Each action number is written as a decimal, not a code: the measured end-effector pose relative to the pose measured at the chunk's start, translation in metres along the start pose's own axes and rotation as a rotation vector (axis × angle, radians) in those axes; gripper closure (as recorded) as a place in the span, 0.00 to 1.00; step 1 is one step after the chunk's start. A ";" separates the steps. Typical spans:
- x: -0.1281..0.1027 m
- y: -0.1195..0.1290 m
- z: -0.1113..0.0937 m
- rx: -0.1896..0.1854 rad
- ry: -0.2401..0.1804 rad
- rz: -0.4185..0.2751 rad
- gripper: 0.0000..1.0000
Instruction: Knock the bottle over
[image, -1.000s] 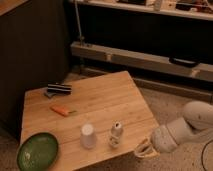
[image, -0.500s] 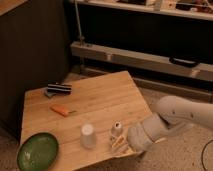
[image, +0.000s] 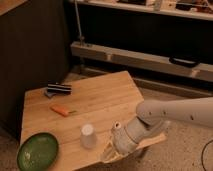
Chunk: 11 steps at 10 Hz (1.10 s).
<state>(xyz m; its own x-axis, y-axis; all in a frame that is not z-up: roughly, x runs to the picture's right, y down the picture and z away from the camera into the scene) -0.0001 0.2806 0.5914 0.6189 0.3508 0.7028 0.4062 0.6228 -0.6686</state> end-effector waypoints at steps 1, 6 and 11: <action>0.007 -0.004 0.000 0.000 -0.001 0.033 1.00; 0.031 -0.045 -0.004 0.018 0.012 0.118 1.00; 0.027 -0.117 -0.042 0.136 0.088 0.059 1.00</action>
<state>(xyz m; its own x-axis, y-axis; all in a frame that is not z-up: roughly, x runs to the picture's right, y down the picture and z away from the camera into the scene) -0.0028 0.1874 0.6786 0.6978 0.3305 0.6355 0.2765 0.6941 -0.6646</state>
